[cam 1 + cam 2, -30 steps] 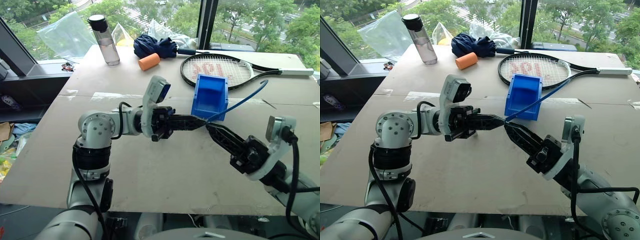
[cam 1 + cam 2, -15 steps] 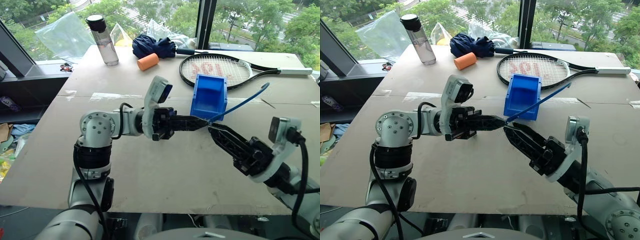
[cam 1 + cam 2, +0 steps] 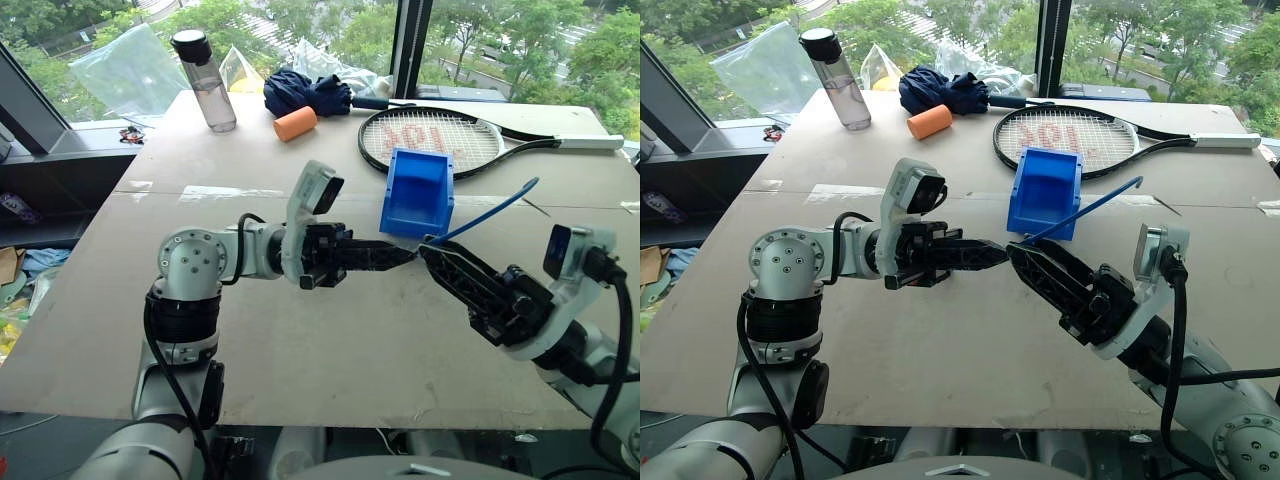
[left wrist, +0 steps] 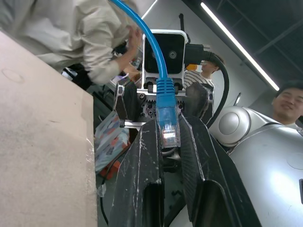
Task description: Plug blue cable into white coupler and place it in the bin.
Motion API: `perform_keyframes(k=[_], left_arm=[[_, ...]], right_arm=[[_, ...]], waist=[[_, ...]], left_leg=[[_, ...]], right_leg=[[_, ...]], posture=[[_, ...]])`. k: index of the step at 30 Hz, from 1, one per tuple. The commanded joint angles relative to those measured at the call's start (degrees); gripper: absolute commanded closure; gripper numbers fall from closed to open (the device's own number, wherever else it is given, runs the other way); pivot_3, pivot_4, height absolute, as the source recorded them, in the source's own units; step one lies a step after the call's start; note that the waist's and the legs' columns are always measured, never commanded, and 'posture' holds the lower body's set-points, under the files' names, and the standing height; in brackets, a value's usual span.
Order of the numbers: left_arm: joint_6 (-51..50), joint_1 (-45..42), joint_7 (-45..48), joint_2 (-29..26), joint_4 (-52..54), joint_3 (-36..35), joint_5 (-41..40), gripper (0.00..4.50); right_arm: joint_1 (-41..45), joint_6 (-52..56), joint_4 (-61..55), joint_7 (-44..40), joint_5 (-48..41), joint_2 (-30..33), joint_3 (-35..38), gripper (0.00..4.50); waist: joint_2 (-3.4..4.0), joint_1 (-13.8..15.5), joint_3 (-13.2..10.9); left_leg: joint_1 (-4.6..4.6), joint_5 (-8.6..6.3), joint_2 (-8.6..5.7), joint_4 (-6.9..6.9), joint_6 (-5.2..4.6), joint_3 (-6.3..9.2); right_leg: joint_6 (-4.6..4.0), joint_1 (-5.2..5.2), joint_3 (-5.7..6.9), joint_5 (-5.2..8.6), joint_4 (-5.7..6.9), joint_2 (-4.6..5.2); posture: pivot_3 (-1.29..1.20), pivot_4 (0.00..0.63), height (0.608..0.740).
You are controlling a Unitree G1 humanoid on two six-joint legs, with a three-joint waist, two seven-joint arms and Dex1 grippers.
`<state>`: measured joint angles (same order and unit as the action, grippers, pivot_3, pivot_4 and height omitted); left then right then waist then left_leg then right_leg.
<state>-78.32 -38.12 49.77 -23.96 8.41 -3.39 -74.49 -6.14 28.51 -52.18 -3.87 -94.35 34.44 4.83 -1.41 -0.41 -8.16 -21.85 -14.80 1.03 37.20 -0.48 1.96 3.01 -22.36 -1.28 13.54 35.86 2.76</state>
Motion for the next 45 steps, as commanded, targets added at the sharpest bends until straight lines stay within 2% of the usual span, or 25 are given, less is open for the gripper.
perform_keyframes(k=[1, 2, 7, 12, 13, 15, 17, 18, 19, 21, 25, 29, 39, 40, 42, 45], left_arm=[[0.4, -0.2, 0.4, -0.1, 2.4, 0.2, -1.5, 4.50], [0.6, -0.2, 0.3, 0.0, 2.4, 0.3, -1.5, 4.50], [1.7, -0.1, 0.2, -0.1, 2.7, 0.5, -0.6, 4.50], [6.7, 1.1, 0.0, -0.6, 5.1, 1.6, 4.3, 4.50], [6.9, 1.4, 0.2, -0.9, 5.5, 1.1, 3.9, 3.54], [8.2, 1.9, -1.2, -1.4, 6.6, -0.2, 4.4, 2.91], [11.1, 3.1, -2.5, -3.0, 7.9, -1.3, 7.5, 1.95], [13.8, 4.0, -2.7, -4.4, 8.7, -1.2, 10.7, 1.57], [17.8, 5.3, -2.3, -6.4, 9.1, -0.5, 15.5, 0.90], [27.3, 8.3, -0.6, -10.3, 8.8, 1.5, 25.2, 0.05], [43.3, 13.1, 2.5, -14.5, 4.6, 4.9, 39.4, 0.05], [52.9, 15.7, 2.5, -13.9, -1.3, 7.3, 48.0, 0.05], [64.5, 15.9, 5.0, -9.2, -14.0, 10.6, 56.5, 0.05], [65.4, 15.5, 5.5, -8.9, -15.5, 11.1, 57.3, 0.56], [66.3, 14.8, 6.9, -8.7, -17.4, 12.5, 58.8, 1.28], [67.4, 13.4, 8.2, -7.9, -19.7, 13.6, 60.3, 2.77]], right_arm=[[1.1, -1.1, -0.9, 0.4, -0.1, -0.2, -0.4, 2.05], [1.3, -0.8, -0.7, 0.8, 0.1, -0.2, -1.0, 2.05], [1.8, -0.7, -0.4, 1.3, 0.3, -0.2, -2.3, 4.33], [1.8, -0.8, -0.2, 1.3, 0.5, 0.0, -2.3, 4.43], [1.8, -0.8, -0.2, 1.3, 0.7, 0.0, -2.3, 4.50], [1.6, -0.9, -0.1, 1.1, 1.1, 0.0, -2.0, 4.50], [1.4, -1.1, 0.1, 0.8, 1.7, -0.1, -1.5, 4.50], [1.3, -1.3, 0.2, 0.7, 2.1, -0.1, -1.2, 4.50], [1.0, -1.3, 0.4, 0.5, 2.6, 0.0, -0.7, 4.50], [0.3, -1.3, 0.9, -0.2, 3.9, 0.1, 0.0, 4.50], [-0.4, -1.3, 2.1, -1.4, 6.1, -0.1, 0.3, 4.50], [-0.3, -0.7, 3.0, -2.6, 9.3, -0.6, -1.1, 4.50], [-1.2, -0.1, 2.7, -2.9, 14.2, -2.1, -2.8, 4.50], [-1.3, -0.2, 2.5, -2.7, 14.5, -2.2, -2.8, 4.50], [-1.7, -0.3, 2.1, -2.4, 15.1, -2.5, -2.7, 4.50], [-2.0, -0.3, 1.8, -2.0, 15.9, -2.6, -2.6, 4.50]], waist=[[0.00, 0.0, 0.0], [0.00, 0.0, 0.0], [0.00, 0.0, 0.0], [0.00, 0.0, 0.0], [0.00, 0.0, 0.0], [0.01, 0.0, 0.0], [0.01, -0.1, 0.0], [0.01, -0.1, 0.0], [0.01, -0.1, 0.0], [0.04, -0.2, 0.0], [0.04, 0.1, 0.0], [0.00, 1.0, 0.0], [-0.06, 1.1, 0.1], [-0.06, 1.1, 0.1], [-0.09, 1.1, 0.1], [-0.09, 1.2, 0.1]], left_leg=[[0.00, 0.00, 0.00, 0.00, 0.00, 0.00], [0.00, 0.00, 0.00, 0.00, 0.00, 0.00], [0.01, 0.00, 0.00, -0.02, 0.00, 0.00], [0.00, 0.00, 0.00, -0.03, 0.00, -0.01], [0.00, 0.00, 0.00, -0.03, 0.00, -0.01], [-0.01, 0.00, 0.00, -0.03, 0.00, 0.00], [0.00, 0.00, 0.00, -0.04, 0.00, 0.01], [0.00, 0.00, 0.00, -0.04, 0.00, 0.02], [0.00, 0.00, 0.00, -0.04, 0.00, 0.02], [0.06, 0.00, 0.01, -0.12, 0.00, -0.01], [0.09, 0.00, 0.02, -0.24, 0.00, -0.09], [0.05, 0.00, 0.02, -0.24, 0.00, -0.10], [0.05, 0.00, 0.14, -0.25, 0.00, -0.12], [0.04, 0.00, 0.14, -0.25, 0.00, -0.13], [0.03, 0.00, 0.13, -0.24, 0.00, -0.13], [0.03, 0.00, 0.13, -0.24, 0.00, -0.13]], right_leg=[[0.00, 0.00, -0.01, 0.00, 0.00, 0.00], [0.00, 0.00, -0.01, 0.00, 0.00, 0.00], [0.00, 0.00, -0.01, 0.00, -0.01, 0.00], [-0.01, -0.01, -0.04, 0.00, -0.03, 0.01], [-0.01, -0.01, -0.04, 0.00, -0.03, 0.01], [-0.01, -0.02, -0.04, 0.00, -0.03, 0.01], [-0.01, -0.02, -0.05, 0.00, -0.03, 0.01], [-0.01, -0.02, -0.05, 0.00, -0.03, 0.01], [-0.01, -0.04, -0.05, 0.00, -0.03, 0.01], [-0.01, -0.04, -0.12, 0.00, -0.03, 0.01], [-0.03, -0.12, -0.23, 0.00, -0.06, 0.02], [-0.03, -0.11, -0.25, 0.00, -0.17, 0.09], [-0.03, -0.11, -0.23, -0.01, -0.18, 0.11], [-0.03, -0.11, -0.22, -0.01, -0.18, 0.10], [-0.03, -0.11, -0.21, -0.01, -0.17, 0.10], [-0.03, -0.10, -0.21, -0.01, -0.17, 0.11]], posture=[[0.00, 0.150, 0.740], [0.00, 0.150, 0.740], [0.00, 0.150, 0.740], [0.00, 0.150, 0.740], [0.00, 0.150, 0.740], [0.00, 0.150, 0.740], [0.00, 0.150, 0.740], [0.00, 0.150, 0.740], [0.00, 0.150, 0.740], [0.00, 0.150, 0.740], [0.00, 0.150, 0.740], [0.00, 0.150, 0.740], [0.00, 0.150, 0.740], [0.00, 0.150, 0.740], [0.00, 0.150, 0.740], [0.00, 0.150, 0.740]])
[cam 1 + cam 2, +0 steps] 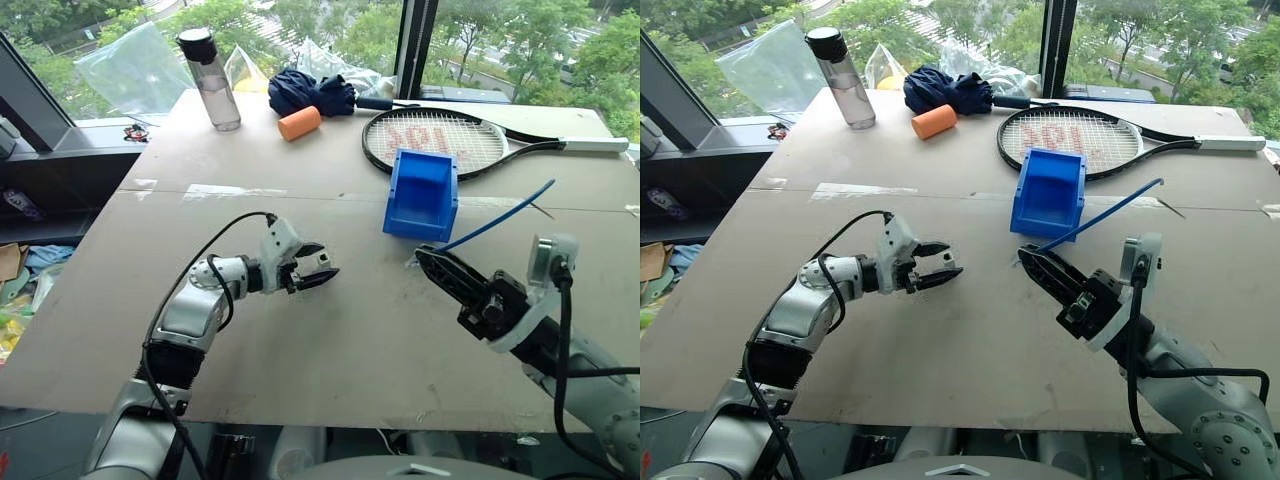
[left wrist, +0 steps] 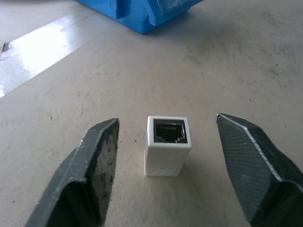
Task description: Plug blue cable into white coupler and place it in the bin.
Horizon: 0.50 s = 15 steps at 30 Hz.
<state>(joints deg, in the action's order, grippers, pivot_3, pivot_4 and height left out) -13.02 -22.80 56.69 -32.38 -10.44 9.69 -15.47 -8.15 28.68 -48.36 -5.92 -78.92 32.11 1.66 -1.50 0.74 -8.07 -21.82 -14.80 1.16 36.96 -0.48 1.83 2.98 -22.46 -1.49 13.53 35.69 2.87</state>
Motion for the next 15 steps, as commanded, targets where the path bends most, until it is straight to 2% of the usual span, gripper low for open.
perform_keyframes(k=[1, 3, 9, 15], left_arm=[[2.2, -2.6, 1.8, 0.9, -1.6, 0.6, 1.4, 3.13], [2.3, -3.5, 2.8, 1.2, -2.4, 0.7, 1.7, 3.98], [0.6, -5.1, 10.4, 1.3, 2.0, 3.5, 0.4, 3.96], [1.4, -7.7, 17.6, 4.2, 2.0, 10.4, 2.8, 3.96]], right_arm=[[-0.2, -0.5, -2.3, 0.3, 0.8, -0.2, 0.6, 4.50], [-0.3, -0.5, -2.5, 0.5, 1.2, -0.1, 0.6, 4.50], [1.1, 1.2, -2.6, -1.5, 8.3, 1.6, -1.6, 4.50], [6.9, 1.7, 3.5, -12.4, 25.5, 4.3, -10.7, 4.50]], waist=[[-0.01, 0.1, 0.0], [-0.02, 0.1, 0.0], [-0.03, -0.1, 0.0], [-0.04, -0.1, 0.0]], left_leg=[[0.00, 0.00, 0.00, 0.01, 0.00, 0.00], [-0.02, 0.00, 0.00, 0.02, 0.00, 0.00], [0.00, 0.00, -0.04, 0.01, 0.00, -0.01], [0.01, 0.00, -0.13, 0.05, 0.00, -0.07]], right_leg=[[0.00, 0.00, 0.01, 0.00, 0.00, 0.00], [0.00, 0.01, 0.05, 0.00, 0.00, 0.00], [0.00, 0.00, 0.05, 0.00, 0.02, -0.03], [0.00, 0.02, 0.07, 0.00, 0.03, -0.05]], posture=[[0.00, 0.150, 0.740], [0.00, 0.150, 0.740], [0.00, 0.150, 0.740], [0.00, 0.150, 0.740]])
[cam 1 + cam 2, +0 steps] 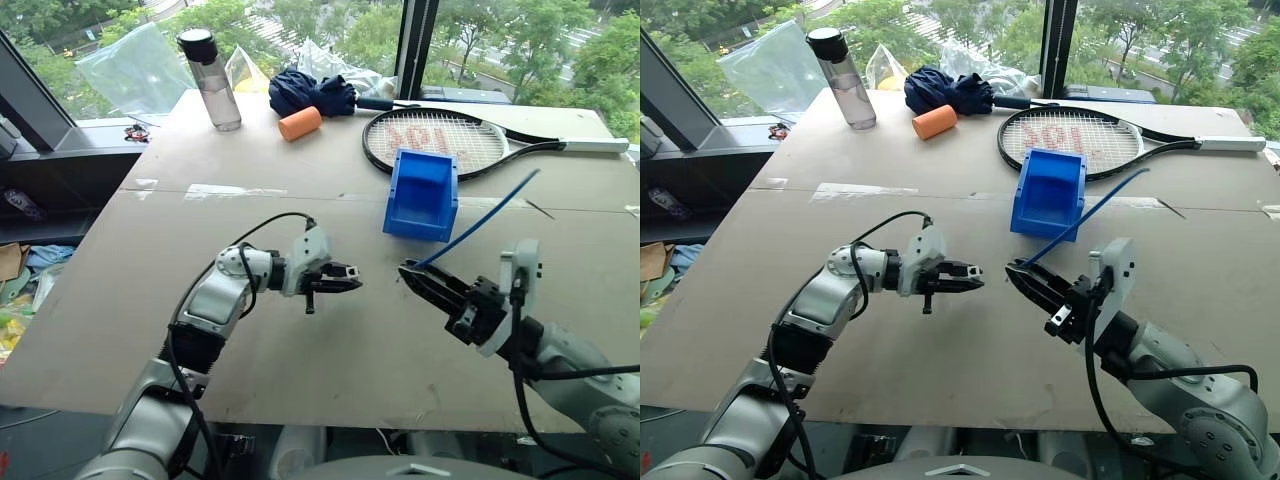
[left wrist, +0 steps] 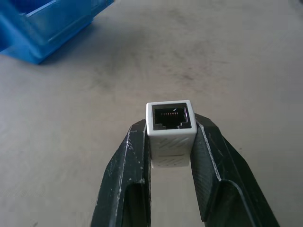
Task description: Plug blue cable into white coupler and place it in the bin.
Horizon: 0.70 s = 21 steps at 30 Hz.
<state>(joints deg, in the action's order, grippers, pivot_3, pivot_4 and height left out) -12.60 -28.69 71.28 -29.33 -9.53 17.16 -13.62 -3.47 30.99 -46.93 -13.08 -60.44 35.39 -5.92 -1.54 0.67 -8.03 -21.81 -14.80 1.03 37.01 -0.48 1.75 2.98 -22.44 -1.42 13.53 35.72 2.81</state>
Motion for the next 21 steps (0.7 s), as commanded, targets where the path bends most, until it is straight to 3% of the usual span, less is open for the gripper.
perform_keyframes(k=[1, 8, 21], left_arm=[[1.7, -2.4, 4.0, 1.6, 0.1, 4.5, 2.0, 3.96], [8.7, -6.8, 6.1, 4.9, -9.6, 8.3, 7.1, 3.96], [11.9, -7.3, 8.8, 5.1, -12.2, 8.4, 8.3, 3.96]], right_arm=[[3.8, -0.8, 3.8, -6.9, 10.2, 1.5, -4.6, 4.50], [12.3, -3.8, 14.5, -15.9, 26.6, 1.6, -11.3, 4.50], [11.7, -5.5, 22.2, -24.8, 36.0, -1.2, -13.9, 4.50]], waist=[[0.01, 0.0, 0.0], [0.00, 0.0, 0.0], [0.01, -0.1, 0.0]], left_leg=[[-0.03, 0.00, -0.01, 0.02, 0.00, 0.01], [-0.05, 0.00, -0.02, 0.07, -0.01, 0.04], [0.01, 0.00, -0.02, 0.11, -0.01, 0.07]], right_leg=[[0.00, 0.00, 0.01, 0.00, 0.00, -0.01], [0.00, -0.01, 0.04, 0.00, 0.04, -0.06], [0.02, 0.05, 0.07, -0.01, 0.10, -0.07]], posture=[[0.00, 0.150, 0.740], [0.00, 0.150, 0.740], [0.00, 0.150, 0.740]])
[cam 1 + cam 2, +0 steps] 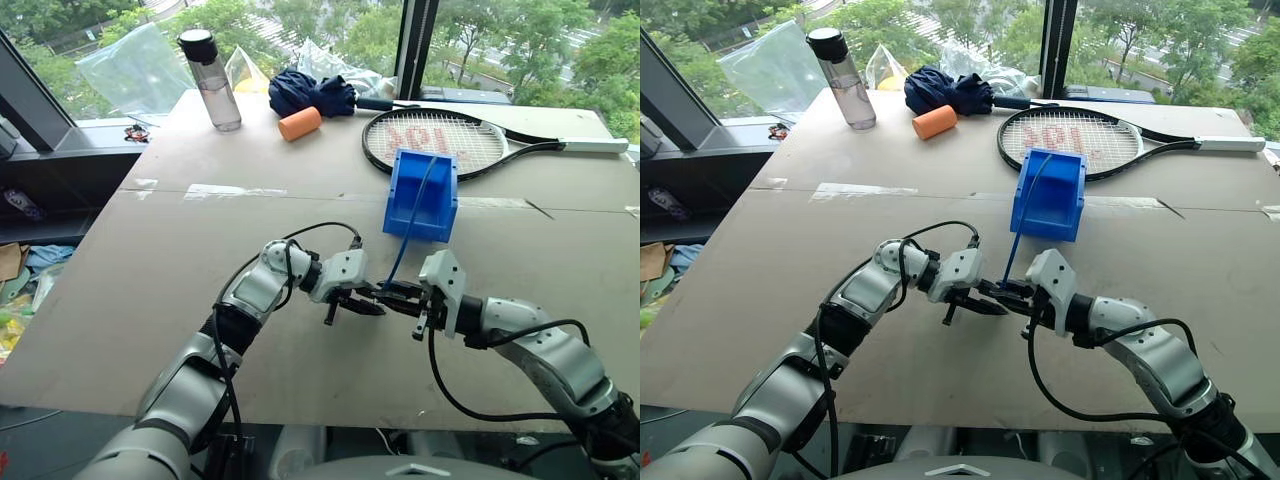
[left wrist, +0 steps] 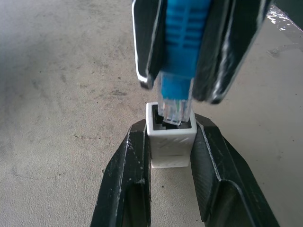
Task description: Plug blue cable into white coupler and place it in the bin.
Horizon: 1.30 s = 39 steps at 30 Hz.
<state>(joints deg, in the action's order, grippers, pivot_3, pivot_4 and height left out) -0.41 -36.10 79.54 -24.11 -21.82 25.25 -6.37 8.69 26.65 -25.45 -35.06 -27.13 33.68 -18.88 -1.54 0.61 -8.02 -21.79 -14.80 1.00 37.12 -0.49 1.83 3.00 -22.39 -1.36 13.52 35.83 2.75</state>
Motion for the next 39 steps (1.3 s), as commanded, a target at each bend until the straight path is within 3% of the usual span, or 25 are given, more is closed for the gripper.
perform_keyframes(k=[1, 11, 21, 30, 39], left_arm=[[-0.3, 0.1, 0.6, -0.1, 0.1, 0.3, 1.1, 3.96], [1.0, 0.1, 0.9, 0.1, -0.4, 0.3, 1.7, 3.96], [1.8, 0.1, 0.8, 1.0, -0.8, 0.3, 2.3, 3.96], [1.7, 0.5, 0.0, 1.6, -0.4, -0.1, 2.3, 3.96], [2.2, 0.9, -0.3, 2.4, 0.2, 0.3, 2.8, 3.96]], right_arm=[[-0.7, -1.1, 0.8, -3.2, 2.8, 0.5, -0.9, 4.50], [1.2, -2.0, 5.5, -7.5, 11.2, 2.5, -3.7, 4.50], [7.9, -1.7, 14.3, -17.2, 17.4, 3.3, -10.4, 4.50], [6.0, -1.1, 16.3, -19.5, 17.3, 2.8, -9.3, 4.50], [11.1, 2.7, 20.6, -23.3, 22.9, 3.7, -14.5, 4.50]], waist=[[0.00, 0.0, 0.0], [0.03, 0.0, 0.3], [0.12, -0.1, 0.9], [0.26, -0.2, 1.2], [0.32, -0.2, 1.5]], left_leg=[[0.01, 0.00, 0.00, 0.00, 0.00, 0.00], [0.06, 0.00, 0.01, 0.00, 0.00, 0.04], [0.16, 0.00, 0.01, 0.01, 0.00, 0.08], [0.27, -0.01, 0.03, 0.00, 0.00, 0.11], [0.40, -0.01, 0.03, 0.00, -0.01, 0.10]], right_leg=[[0.00, 0.01, 0.00, 0.00, 0.00, 0.00], [0.01, 0.06, 0.05, 0.00, 0.01, -0.01], [0.00, 0.17, 0.09, 0.01, 0.01, -0.03], [0.00, 0.27, 0.11, 0.01, 0.02, -0.04], [0.01, 0.39, 0.11, 0.03, 0.02, -0.04]], posture=[[0.00, 0.150, 0.740], [0.00, 0.150, 0.740], [0.00, 0.150, 0.740], [0.00, 0.150, 0.740], [0.00, 0.150, 0.740]])
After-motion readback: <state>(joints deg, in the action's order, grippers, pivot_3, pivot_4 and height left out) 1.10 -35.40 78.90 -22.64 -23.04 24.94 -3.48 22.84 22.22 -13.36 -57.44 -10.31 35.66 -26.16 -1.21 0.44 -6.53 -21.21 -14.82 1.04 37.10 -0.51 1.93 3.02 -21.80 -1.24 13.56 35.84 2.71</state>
